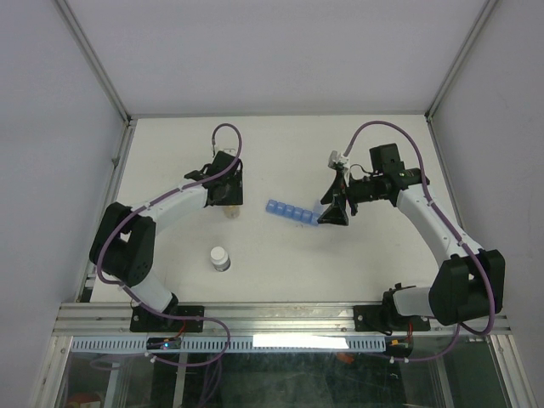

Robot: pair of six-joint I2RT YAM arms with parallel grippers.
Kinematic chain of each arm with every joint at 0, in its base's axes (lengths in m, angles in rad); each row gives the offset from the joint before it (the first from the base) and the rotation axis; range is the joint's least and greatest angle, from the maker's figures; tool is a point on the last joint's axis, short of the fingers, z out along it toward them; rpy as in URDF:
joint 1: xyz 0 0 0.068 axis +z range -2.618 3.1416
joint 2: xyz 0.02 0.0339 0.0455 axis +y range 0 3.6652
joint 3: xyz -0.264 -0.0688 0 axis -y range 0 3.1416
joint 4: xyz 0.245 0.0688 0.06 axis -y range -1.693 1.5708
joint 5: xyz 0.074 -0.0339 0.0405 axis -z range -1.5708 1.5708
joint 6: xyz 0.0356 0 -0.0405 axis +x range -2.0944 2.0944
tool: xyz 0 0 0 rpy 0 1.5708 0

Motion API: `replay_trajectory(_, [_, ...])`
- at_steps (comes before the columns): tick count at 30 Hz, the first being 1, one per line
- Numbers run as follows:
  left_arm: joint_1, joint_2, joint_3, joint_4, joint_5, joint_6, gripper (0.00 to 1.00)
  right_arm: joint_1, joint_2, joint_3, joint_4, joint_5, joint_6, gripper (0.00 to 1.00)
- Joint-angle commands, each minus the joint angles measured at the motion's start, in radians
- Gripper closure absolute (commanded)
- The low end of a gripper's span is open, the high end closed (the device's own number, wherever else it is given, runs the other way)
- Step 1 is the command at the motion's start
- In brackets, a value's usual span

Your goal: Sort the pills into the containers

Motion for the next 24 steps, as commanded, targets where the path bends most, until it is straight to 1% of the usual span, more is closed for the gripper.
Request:
replay_trajectory(1, [0.003,-0.042,0.027,-0.003,0.04,-0.034,0.64,-0.006,-0.02,0.03,0.022,-0.025,-0.005,0.25])
replay_trajectory(2, [0.003,-0.066,0.026,-0.01,0.04,-0.043,0.72,-0.008,-0.022,0.029,0.023,-0.032,-0.006,0.25])
replay_trajectory(3, [-0.001,-0.095,0.025,-0.02,0.039,-0.051,0.78,-0.01,-0.025,0.028,0.023,-0.045,-0.008,0.25])
replay_trajectory(5, [-0.015,-0.17,0.019,-0.021,0.051,-0.068,0.82,-0.019,-0.041,0.023,0.015,-0.079,-0.027,0.25])
replay_trajectory(6, [-0.023,-0.223,0.013,-0.016,0.079,-0.079,0.84,-0.026,-0.052,0.02,0.008,-0.119,-0.044,0.25])
replay_trajectory(8, [-0.03,-0.316,-0.014,0.033,0.186,-0.103,0.86,-0.039,-0.08,0.008,0.003,-0.176,-0.078,0.25])
replay_trajectory(10, [-0.034,-0.43,-0.102,0.16,0.342,-0.148,0.91,-0.054,-0.118,-0.01,0.009,-0.224,-0.107,0.24])
replay_trajectory(12, [-0.036,-0.506,-0.198,0.327,0.501,-0.227,0.98,-0.061,-0.172,-0.032,0.029,-0.264,-0.133,0.21])
replay_trajectory(13, [-0.042,-0.533,-0.245,0.409,0.571,-0.291,1.0,-0.061,-0.203,-0.04,0.059,-0.271,-0.136,0.16])
replay_trajectory(14, [-0.053,-0.554,-0.281,0.496,0.635,-0.35,1.0,-0.061,-0.238,-0.051,0.094,-0.267,-0.13,0.09])
replay_trajectory(15, [-0.069,-0.57,-0.316,0.574,0.66,-0.402,1.0,-0.062,-0.284,-0.063,0.158,-0.257,-0.09,0.02])
replay_trajectory(17, [-0.128,-0.597,-0.367,0.715,0.645,-0.472,1.0,-0.062,-0.376,-0.09,0.295,-0.227,0.016,0.01])
replay_trajectory(18, [-0.166,-0.607,-0.386,0.764,0.608,-0.489,1.0,-0.06,-0.415,-0.102,0.323,-0.229,0.026,0.01])
replay_trajectory(19, [-0.208,-0.617,-0.398,0.807,0.56,-0.498,1.0,-0.059,-0.442,-0.107,0.328,-0.249,0.015,0.01])
replay_trajectory(21, [-0.28,-0.623,-0.416,0.88,0.47,-0.504,1.0,-0.059,-0.458,-0.091,0.284,-0.276,-0.015,0.01])
replay_trajectory(24, [-0.325,-0.598,-0.417,0.939,0.407,-0.51,1.0,-0.059,-0.46,-0.1,0.271,-0.216,-0.06,0.01])
